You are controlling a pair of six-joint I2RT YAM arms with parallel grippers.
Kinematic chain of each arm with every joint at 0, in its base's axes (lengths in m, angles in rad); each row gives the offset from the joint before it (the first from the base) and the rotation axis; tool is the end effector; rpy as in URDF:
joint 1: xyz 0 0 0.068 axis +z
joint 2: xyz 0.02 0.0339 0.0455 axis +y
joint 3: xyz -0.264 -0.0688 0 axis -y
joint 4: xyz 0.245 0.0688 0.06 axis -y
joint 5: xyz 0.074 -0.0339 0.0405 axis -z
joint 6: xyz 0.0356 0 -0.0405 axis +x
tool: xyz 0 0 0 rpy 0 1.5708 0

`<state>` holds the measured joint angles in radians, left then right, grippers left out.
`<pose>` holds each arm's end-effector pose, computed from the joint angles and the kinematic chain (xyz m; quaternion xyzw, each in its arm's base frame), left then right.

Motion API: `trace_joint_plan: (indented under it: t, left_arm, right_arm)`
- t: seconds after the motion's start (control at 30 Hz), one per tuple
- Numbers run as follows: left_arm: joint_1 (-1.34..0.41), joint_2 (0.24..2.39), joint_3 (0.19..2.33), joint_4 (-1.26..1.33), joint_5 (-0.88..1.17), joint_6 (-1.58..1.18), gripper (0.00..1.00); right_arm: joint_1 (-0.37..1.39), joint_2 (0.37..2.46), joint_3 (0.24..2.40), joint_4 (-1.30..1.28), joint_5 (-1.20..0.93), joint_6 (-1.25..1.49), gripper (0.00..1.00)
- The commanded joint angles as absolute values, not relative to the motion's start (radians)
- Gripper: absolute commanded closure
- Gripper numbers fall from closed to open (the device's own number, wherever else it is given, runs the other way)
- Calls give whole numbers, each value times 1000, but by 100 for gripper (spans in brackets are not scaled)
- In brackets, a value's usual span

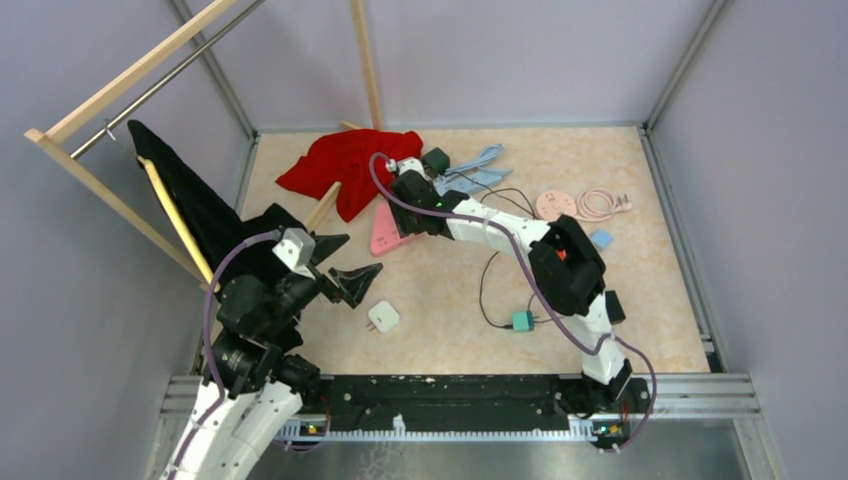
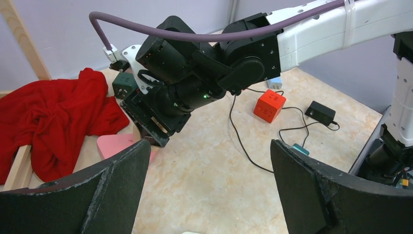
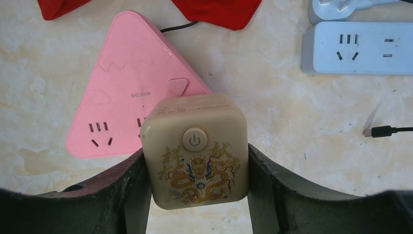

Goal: Insert the plug
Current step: Insert the plug into the socket.

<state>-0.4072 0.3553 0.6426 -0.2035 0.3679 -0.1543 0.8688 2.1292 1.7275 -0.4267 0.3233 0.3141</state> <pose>0.0843 -0.0503 0.3413 0.2175 0.6432 -0.3195 0.6610 0.3197 0.3605 0.2174 -0.1957 0.9006 0.0751 0.3808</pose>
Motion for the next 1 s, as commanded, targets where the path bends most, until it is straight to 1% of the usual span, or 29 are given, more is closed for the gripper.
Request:
trace_joint_plan:
  t: [0.0, 0.1, 0.2, 0.4, 0.6, 0.63, 0.73, 0.83, 0.9, 0.97]
  left_arm:
    - [-408, 351, 635, -180, 359, -143, 1]
    - [-408, 353, 635, -180, 363, -143, 1]
    - [-408, 351, 634, -181, 360, -145, 1]
    - [-408, 351, 633, -178, 362, -146, 1]
    - [-408, 353, 631, -175, 366, -146, 1]
    - [-408, 354, 632, -176, 366, -147, 2]
    - [-408, 354, 630, -176, 364, -146, 1]
    - [-408, 358, 630, -175, 361, -146, 2]
    - [-408, 361, 631, -177, 359, -144, 1]
    - [-408, 361, 632, -179, 355, -144, 2]
  right_arm:
    - [875, 2216, 1652, -489, 311, 303, 94]
    - [876, 2255, 1679, -525, 306, 302, 100]
    - [877, 2287, 1699, -553, 304, 304, 100]
    - [884, 2286, 1664, -539, 299, 316, 100]
    - [882, 2298, 1709, -578, 299, 303, 100]
    - [880, 2291, 1724, -587, 307, 300, 97]
    - [876, 2252, 1778, -608, 288, 284, 84]
    - [874, 2190, 1840, -627, 270, 282, 73]
    - [863, 2149, 1864, -623, 249, 286, 58]
    - [854, 2116, 1875, -622, 233, 288, 47]
